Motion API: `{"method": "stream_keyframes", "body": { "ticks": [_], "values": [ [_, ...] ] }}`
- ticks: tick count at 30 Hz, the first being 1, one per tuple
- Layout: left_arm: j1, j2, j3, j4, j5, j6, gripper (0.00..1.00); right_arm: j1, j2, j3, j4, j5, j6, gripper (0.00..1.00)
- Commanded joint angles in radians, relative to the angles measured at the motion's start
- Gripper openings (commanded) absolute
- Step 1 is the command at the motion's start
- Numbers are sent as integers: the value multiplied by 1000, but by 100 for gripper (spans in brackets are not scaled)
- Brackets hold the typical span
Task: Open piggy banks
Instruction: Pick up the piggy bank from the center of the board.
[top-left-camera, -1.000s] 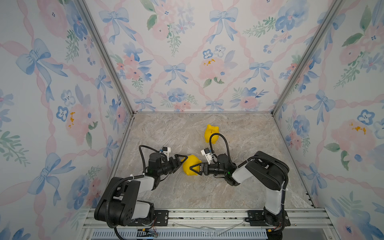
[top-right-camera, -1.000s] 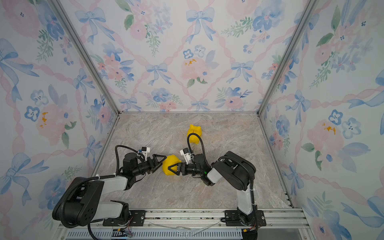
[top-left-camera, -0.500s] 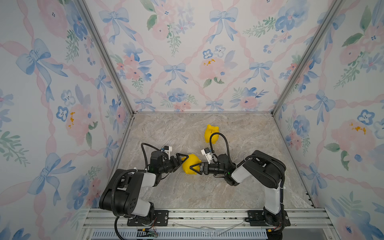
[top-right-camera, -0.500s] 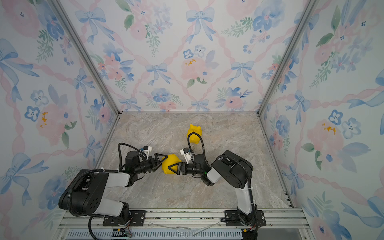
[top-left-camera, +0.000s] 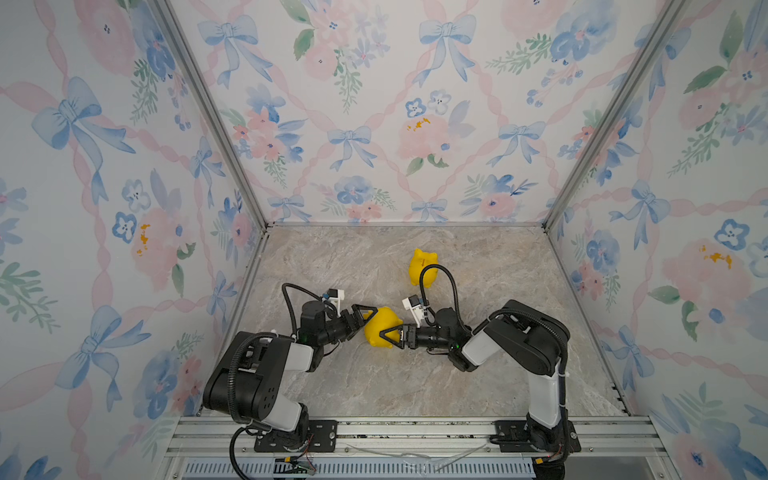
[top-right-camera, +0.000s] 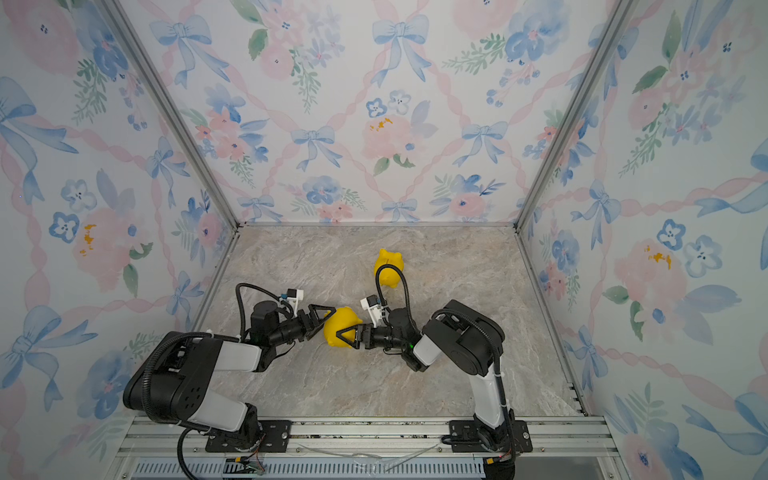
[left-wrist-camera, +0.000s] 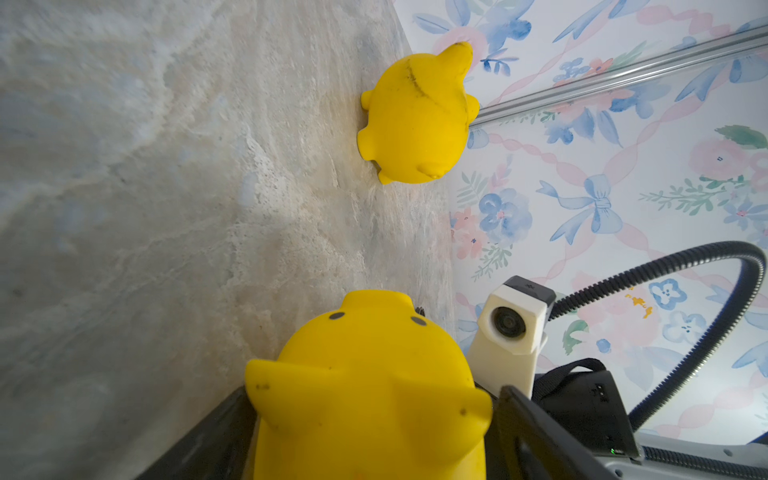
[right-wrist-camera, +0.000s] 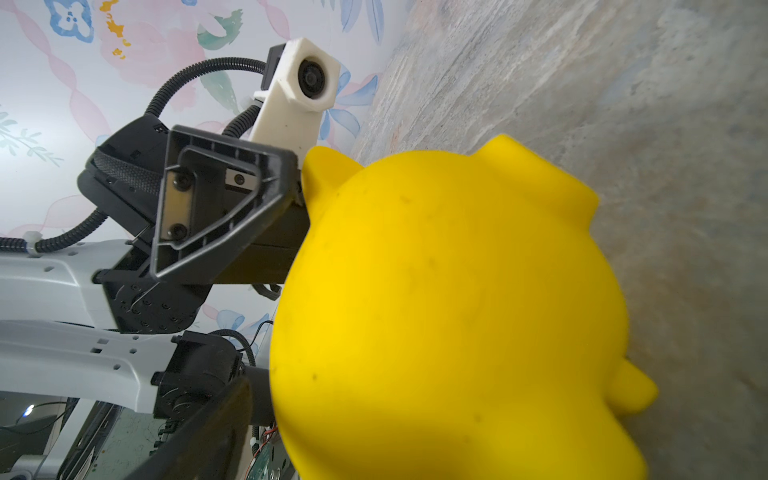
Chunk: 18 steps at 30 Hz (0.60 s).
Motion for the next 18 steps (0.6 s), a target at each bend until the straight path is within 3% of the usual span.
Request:
{"method": "stream_keyframes", "body": {
  "ticks": [1, 18],
  "values": [
    [2, 24, 16, 69, 29, -7, 96, -6, 47, -15, -56, -1, 23, 88],
    [-8, 69, 36, 94, 16, -3, 95, -6, 63, -16, -40, -1, 30, 87]
  ]
}}
